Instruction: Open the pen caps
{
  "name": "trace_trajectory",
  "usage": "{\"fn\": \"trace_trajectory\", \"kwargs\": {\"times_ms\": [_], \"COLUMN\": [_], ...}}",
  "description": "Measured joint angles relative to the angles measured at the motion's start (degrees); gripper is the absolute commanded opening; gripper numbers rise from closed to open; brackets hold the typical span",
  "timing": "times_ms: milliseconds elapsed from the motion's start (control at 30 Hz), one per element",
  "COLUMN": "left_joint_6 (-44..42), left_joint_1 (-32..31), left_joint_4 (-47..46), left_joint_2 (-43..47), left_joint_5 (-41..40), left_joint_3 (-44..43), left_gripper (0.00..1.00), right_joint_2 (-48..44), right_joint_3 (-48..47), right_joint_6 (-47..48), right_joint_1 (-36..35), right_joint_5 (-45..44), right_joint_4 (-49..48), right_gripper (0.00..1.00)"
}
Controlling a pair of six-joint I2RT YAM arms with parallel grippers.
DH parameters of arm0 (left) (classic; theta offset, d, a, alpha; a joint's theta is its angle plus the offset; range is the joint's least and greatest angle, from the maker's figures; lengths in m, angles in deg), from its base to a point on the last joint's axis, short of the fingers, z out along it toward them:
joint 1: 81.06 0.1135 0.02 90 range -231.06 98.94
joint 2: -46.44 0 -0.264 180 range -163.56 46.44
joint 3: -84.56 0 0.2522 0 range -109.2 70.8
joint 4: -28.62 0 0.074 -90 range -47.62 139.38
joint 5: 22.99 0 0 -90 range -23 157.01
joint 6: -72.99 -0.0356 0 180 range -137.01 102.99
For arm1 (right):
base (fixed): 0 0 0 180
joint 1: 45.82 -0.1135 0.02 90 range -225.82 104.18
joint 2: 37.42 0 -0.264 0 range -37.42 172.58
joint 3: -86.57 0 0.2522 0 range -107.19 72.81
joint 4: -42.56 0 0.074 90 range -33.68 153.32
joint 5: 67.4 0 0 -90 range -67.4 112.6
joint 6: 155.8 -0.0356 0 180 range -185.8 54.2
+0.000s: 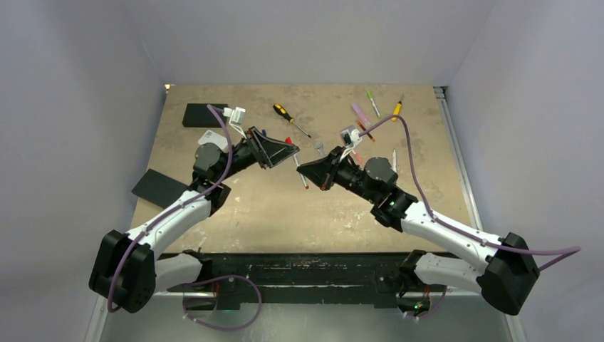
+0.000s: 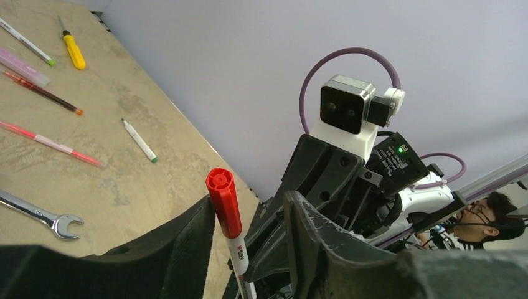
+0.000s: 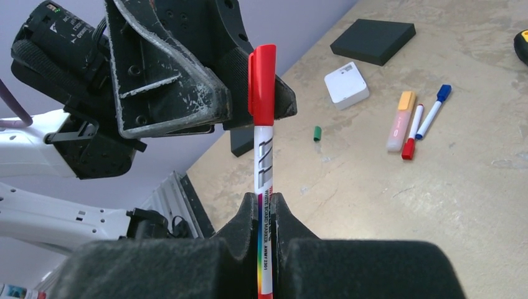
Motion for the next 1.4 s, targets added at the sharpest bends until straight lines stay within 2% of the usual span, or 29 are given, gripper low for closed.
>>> {"fn": "trace_trajectory", "kwargs": {"times_ms": [267,333,400,500,533,633,1067,1400], "left_joint_6": [-0.5,-0.85,-0.98,-1.03,-1.05,-0.98,3.19,5.7], "left_joint_1": [-0.28,-0.33,-0.55,-0.68,-0.7,-0.94,-1.07,-1.16], "left_joint_4": [0.04,0.11,-0.11,-0.17,-0.17,-0.37,-7.1,-11.3], "left_joint_2": [-0.81,-0.81,-0.81,-0.81,-0.81,-0.81,-1.29,-1.31], "left_joint_5": [-0.15,-0.26,-0.26,-0.39,-0.39,-0.17,2.16,4.81], "left_joint_3": [-0.74,-0.74,-0.74,-0.74,-0.74,-0.74,-0.5,0.17], "left_gripper": [0.14,0.0,0.0,0.0,0.0,0.0,0.0,0.0], "right_joint_2": [-0.33,-0.52,-0.63,-0.63,-0.63,-0.63,-0.61,0.92], "right_joint_3": [0.0,0.0,0.0,0.0,-0.07,-0.63,-2.84,-4.57], "right_joint_6": [0.0,0.02,0.04,0.09,0.13,-0.52,-2.89,-6.1], "right_joint_1": [0.0,-0.02,-0.02,-0.02,-0.02,-0.02,0.09,1.75], "right_joint_5": [0.09,0.11,0.07,0.15,0.22,0.7,4.55,6.45], "right_joint_4": [-0.26,-0.24,-0.22,-0.2,-0.07,1.4,1.31,-0.81], "right_gripper": [0.0,0.0,0.0,0.35,0.42,0.49,0.45,0.37]}}
